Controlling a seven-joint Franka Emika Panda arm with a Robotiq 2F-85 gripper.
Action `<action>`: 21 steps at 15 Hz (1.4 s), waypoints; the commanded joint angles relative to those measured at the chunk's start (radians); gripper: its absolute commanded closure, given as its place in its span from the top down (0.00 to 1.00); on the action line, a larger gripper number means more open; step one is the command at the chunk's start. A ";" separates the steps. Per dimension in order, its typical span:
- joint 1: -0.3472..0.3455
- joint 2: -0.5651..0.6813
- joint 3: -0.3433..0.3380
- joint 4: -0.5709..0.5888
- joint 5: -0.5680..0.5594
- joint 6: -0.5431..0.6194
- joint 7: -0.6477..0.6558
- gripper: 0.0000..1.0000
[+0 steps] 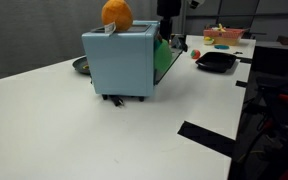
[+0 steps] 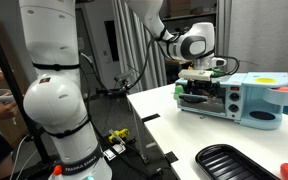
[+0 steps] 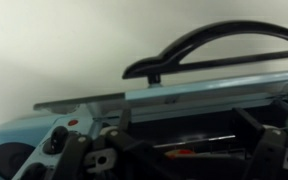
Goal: Open the oven door
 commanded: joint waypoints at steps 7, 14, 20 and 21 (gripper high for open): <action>-0.018 0.015 0.003 -0.073 0.013 -0.002 -0.015 1.00; -0.016 0.088 0.004 -0.050 -0.001 0.005 -0.004 1.00; -0.019 0.107 0.002 -0.054 -0.007 0.006 0.007 1.00; -0.021 0.103 0.000 -0.058 -0.006 0.006 0.009 1.00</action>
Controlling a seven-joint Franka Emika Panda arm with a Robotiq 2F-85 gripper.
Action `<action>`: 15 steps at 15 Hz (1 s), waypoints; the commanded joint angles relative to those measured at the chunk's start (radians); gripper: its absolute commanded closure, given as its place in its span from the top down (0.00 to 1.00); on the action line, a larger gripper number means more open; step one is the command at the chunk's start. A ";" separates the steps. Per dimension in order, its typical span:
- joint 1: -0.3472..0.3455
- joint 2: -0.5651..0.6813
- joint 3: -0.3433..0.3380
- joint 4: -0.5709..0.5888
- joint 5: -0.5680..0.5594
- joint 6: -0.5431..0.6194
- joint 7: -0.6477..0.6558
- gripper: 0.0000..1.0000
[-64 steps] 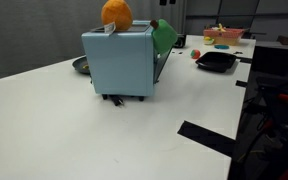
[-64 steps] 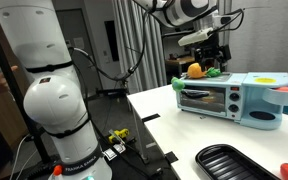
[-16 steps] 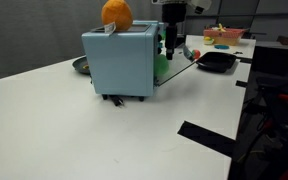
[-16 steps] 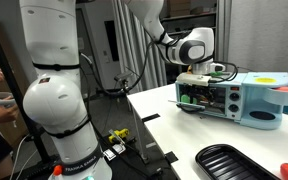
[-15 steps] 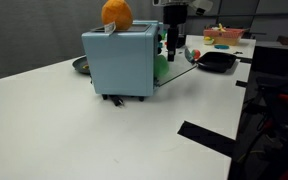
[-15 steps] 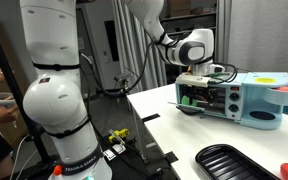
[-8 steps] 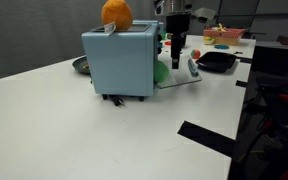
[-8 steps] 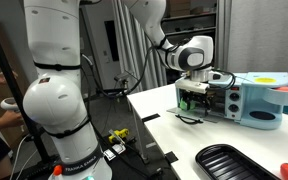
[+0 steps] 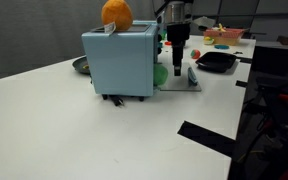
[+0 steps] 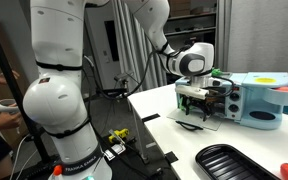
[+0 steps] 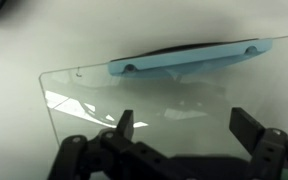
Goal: Open the oven door
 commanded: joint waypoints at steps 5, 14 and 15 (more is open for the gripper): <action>-0.012 -0.016 -0.001 -0.018 -0.011 -0.003 0.024 1.00; -0.003 -0.140 -0.019 -0.060 -0.031 -0.016 0.073 1.00; -0.002 -0.159 -0.021 -0.066 -0.035 -0.015 0.080 1.00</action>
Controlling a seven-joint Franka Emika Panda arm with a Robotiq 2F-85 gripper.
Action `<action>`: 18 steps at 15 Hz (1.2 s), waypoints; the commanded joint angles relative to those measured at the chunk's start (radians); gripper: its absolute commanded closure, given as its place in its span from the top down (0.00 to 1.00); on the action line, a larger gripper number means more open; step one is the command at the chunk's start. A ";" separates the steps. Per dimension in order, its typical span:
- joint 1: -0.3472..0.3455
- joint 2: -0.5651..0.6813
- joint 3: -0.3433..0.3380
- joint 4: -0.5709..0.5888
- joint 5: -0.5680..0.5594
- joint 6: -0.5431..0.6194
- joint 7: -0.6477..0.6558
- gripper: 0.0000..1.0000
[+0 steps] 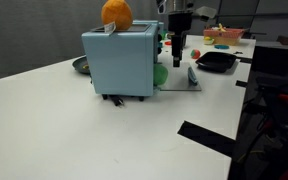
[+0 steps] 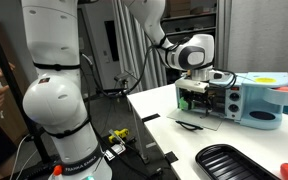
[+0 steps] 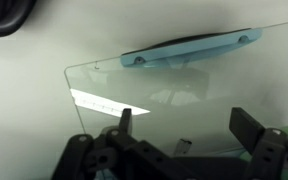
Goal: Open the oven door
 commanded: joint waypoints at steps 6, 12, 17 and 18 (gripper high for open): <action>0.013 -0.209 -0.006 -0.090 -0.045 -0.010 0.064 1.00; 0.025 -0.335 -0.002 -0.135 -0.077 0.006 0.104 1.00; 0.033 -0.411 0.002 -0.149 -0.067 0.029 0.128 1.00; 0.035 -0.424 0.002 -0.150 -0.065 0.032 0.131 1.00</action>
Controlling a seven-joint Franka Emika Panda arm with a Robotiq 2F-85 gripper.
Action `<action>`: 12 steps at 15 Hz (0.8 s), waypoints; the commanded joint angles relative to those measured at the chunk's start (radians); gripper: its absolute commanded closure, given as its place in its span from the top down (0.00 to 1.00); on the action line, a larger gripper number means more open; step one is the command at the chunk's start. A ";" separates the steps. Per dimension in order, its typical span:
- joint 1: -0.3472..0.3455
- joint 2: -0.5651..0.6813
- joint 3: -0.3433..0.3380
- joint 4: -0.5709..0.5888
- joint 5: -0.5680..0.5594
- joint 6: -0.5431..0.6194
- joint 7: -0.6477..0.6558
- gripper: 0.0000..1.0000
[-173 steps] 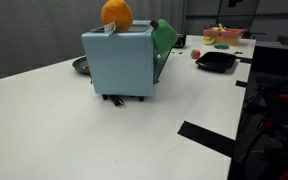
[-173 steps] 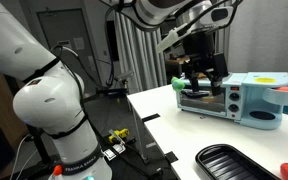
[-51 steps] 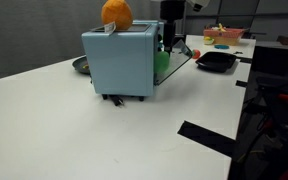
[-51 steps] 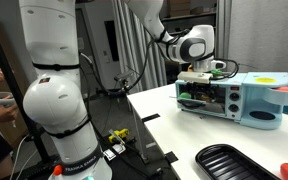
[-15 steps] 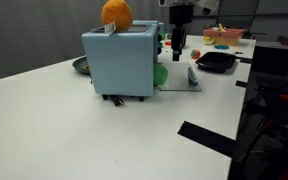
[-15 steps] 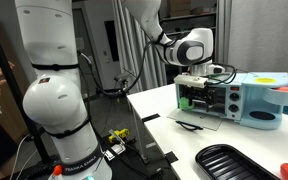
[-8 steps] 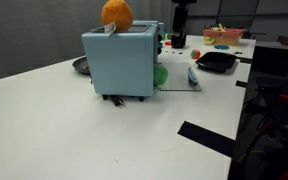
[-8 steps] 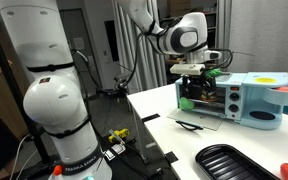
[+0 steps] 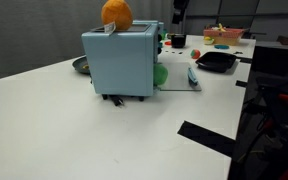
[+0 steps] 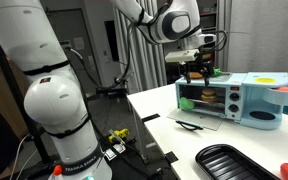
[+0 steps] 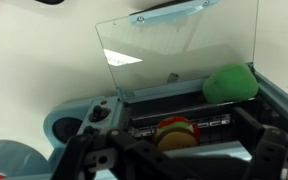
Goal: Open the oven door
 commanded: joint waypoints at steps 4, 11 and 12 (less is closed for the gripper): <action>0.019 -0.109 -0.001 -0.045 -0.011 0.039 0.043 1.00; 0.021 -0.106 -0.009 -0.018 -0.005 0.008 0.031 1.00; 0.021 -0.107 -0.009 -0.019 -0.005 0.008 0.031 1.00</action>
